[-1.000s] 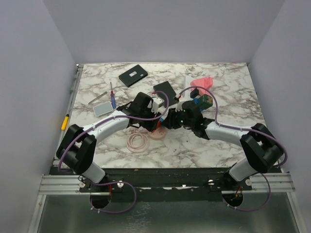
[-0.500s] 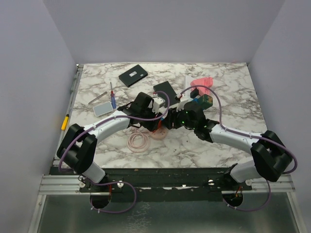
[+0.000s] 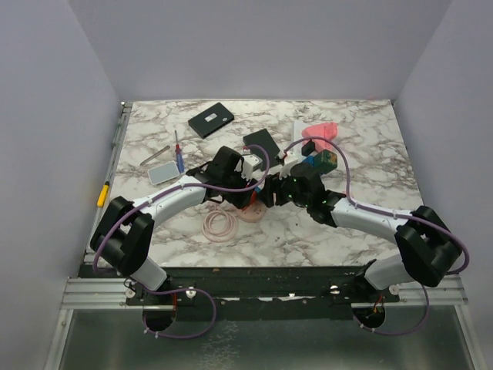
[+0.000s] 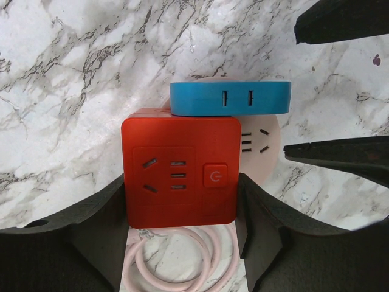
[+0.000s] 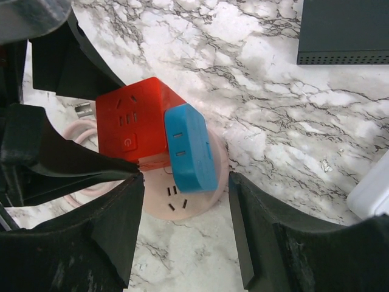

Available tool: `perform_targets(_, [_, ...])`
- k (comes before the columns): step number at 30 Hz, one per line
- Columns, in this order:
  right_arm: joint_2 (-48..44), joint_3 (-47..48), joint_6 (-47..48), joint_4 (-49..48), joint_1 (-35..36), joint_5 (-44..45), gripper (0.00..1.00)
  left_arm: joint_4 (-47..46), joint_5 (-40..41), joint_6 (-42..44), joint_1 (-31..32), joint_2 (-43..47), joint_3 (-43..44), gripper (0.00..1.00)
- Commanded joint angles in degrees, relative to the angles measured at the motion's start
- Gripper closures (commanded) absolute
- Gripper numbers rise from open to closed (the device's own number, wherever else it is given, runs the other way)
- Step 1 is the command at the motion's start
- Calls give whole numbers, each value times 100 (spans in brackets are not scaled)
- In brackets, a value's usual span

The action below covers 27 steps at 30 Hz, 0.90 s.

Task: Pull the plug off the socket
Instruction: Remove the plug from the socket.

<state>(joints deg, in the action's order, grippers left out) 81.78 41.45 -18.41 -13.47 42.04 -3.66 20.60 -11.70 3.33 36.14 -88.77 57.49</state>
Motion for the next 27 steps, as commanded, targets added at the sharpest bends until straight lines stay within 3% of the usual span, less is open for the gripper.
perform_targets(1, [189,-17,338,-11,39,103,37,58,-266,218,58,-74,-45,77])
perform_targets(19, [737,-48,503,-569,146,33,47,58,-394,212,55,-227,-2,79])
perform_targets(27, [726,-216,517,-810,141,152,65,58,-376,186,59,-357,33,81])
